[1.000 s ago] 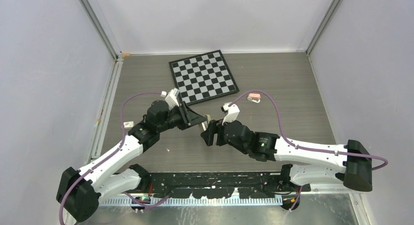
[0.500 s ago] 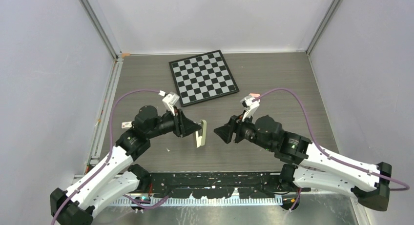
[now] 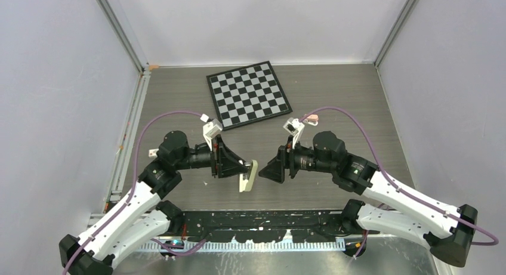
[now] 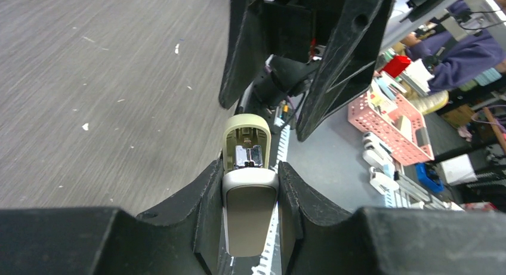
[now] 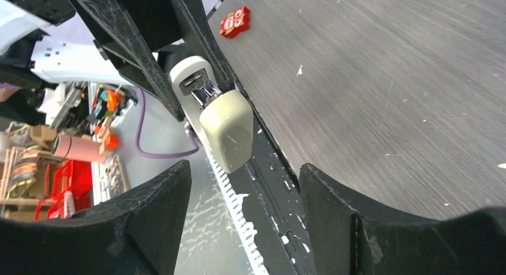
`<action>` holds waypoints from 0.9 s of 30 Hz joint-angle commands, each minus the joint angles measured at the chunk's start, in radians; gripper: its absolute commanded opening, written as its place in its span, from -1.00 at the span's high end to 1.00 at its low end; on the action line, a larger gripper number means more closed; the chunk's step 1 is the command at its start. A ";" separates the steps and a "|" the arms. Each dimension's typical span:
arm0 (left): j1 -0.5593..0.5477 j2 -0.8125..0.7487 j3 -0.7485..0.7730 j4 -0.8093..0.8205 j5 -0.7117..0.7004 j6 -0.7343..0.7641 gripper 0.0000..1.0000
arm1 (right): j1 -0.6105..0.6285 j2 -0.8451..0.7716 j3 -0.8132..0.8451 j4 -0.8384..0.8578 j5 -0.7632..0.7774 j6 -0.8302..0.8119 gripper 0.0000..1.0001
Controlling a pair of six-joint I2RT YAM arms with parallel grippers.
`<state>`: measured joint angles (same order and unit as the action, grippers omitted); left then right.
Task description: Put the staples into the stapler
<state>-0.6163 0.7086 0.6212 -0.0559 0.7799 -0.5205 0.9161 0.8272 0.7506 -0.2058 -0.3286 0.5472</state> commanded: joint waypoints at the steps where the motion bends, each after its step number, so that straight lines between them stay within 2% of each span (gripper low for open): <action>1: -0.004 0.018 0.008 0.182 0.123 -0.075 1.00 | -0.003 0.043 0.073 0.069 -0.120 -0.013 -0.37; 4: -0.004 0.034 -0.003 0.230 0.141 -0.111 1.00 | -0.003 0.067 0.082 0.093 -0.134 -0.006 -0.25; 9: -0.005 0.056 -0.025 0.329 0.174 -0.169 1.00 | -0.003 0.117 0.096 0.138 -0.215 0.015 -0.24; 14: -0.004 0.069 -0.028 0.342 0.187 -0.171 1.00 | -0.004 0.153 0.105 0.187 -0.267 0.049 -0.19; 18: -0.004 0.064 -0.031 0.343 0.187 -0.165 1.00 | -0.006 0.161 0.102 0.216 -0.287 0.069 0.06; 23: -0.003 0.036 -0.006 0.230 0.107 -0.099 1.00 | -0.027 0.135 0.070 0.231 -0.252 0.067 0.57; 27: 0.000 -0.008 0.012 0.174 -0.010 -0.072 1.00 | -0.062 0.093 0.021 0.249 -0.250 0.091 0.66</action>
<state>-0.6178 0.7452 0.5892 0.1596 0.8761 -0.6643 0.8856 0.9817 0.7933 -0.0540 -0.5755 0.5800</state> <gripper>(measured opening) 0.339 0.407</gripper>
